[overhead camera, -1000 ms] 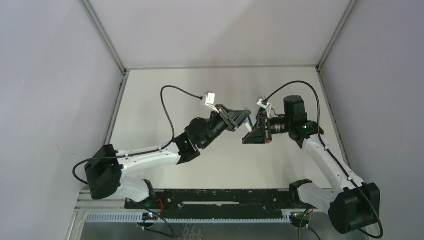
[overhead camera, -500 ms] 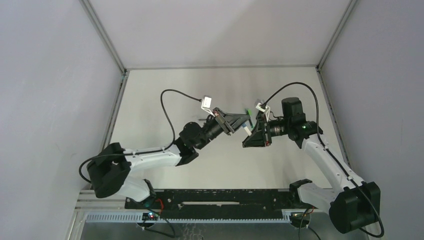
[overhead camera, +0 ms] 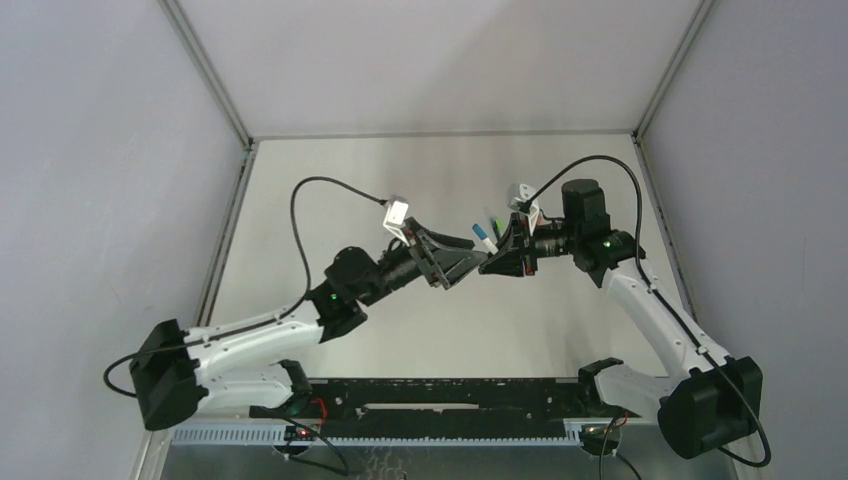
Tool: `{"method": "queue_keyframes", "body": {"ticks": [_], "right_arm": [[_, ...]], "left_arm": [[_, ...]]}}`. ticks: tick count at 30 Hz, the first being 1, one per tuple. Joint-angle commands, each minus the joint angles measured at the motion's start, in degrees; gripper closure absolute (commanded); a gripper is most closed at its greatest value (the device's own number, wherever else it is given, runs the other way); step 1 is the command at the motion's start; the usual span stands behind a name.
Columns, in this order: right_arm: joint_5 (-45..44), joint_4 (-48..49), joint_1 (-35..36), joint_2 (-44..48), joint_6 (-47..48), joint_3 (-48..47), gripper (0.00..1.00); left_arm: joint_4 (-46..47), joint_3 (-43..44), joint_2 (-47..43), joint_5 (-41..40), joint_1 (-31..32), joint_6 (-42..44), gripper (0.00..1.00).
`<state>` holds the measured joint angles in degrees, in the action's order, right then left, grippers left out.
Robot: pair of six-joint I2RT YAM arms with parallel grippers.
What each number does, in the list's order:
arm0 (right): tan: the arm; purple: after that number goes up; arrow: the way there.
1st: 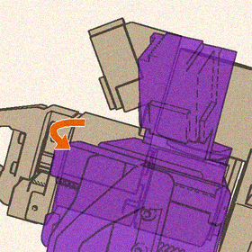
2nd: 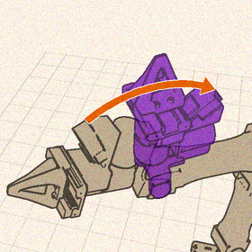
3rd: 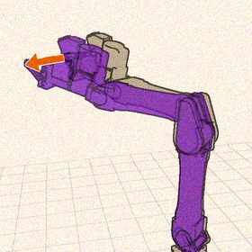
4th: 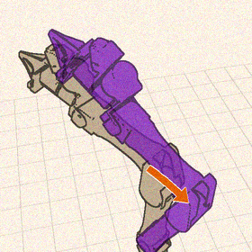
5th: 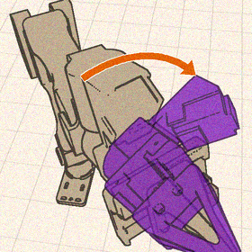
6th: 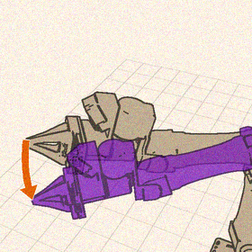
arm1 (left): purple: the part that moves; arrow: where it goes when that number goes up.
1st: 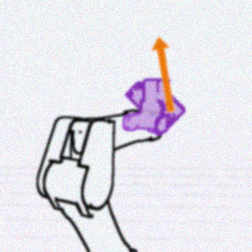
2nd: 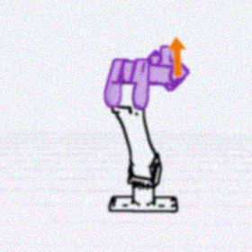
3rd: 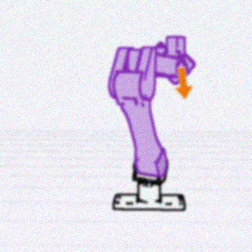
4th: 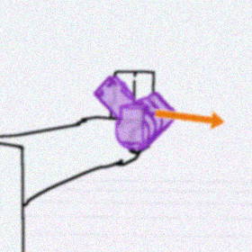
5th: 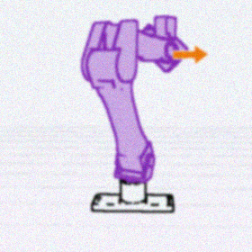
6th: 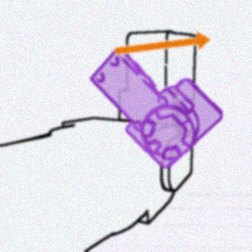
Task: Insert the pens into the pen caps
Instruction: Press the pen cap onto the pen, then place the pen at the center of the board.
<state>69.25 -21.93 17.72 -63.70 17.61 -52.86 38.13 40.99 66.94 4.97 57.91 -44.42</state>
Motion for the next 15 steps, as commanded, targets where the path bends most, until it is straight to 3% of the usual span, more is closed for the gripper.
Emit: {"method": "queue_keyframes", "body": {"ticks": [1, 5, 8, 12, 15], "right_arm": [[2.53, -1.00, 0.18, -0.35, 5.46, -2.05, 1.00], [4.88, -2.75, -0.63, -1.04, 7.79, -2.07, 1.00], [1.54, -2.24, -1.62, -2.37, 6.68, -2.07, 1.00], [-21.84, 6.40, -2.21, -7.34, -7.28, -1.57, 1.00], [-35.05, 8.86, -3.53, -11.50, -12.24, -1.71, 1.00]], "left_arm": [[-1.00, -4.87, -7.51, -0.07, -0.68, 9.50, 0.29], [-1.17, -11.59, -15.53, -1.82, -0.82, 16.19, 0.27], [-1.81, -16.62, -21.20, -7.44, -0.86, 19.44, 0.18], [-5.65, -20.46, -24.20, -16.89, -1.01, 20.48, 0.12], [-6.19, -22.44, -23.70, -20.79, -1.49, 19.16, 0.12]]}}
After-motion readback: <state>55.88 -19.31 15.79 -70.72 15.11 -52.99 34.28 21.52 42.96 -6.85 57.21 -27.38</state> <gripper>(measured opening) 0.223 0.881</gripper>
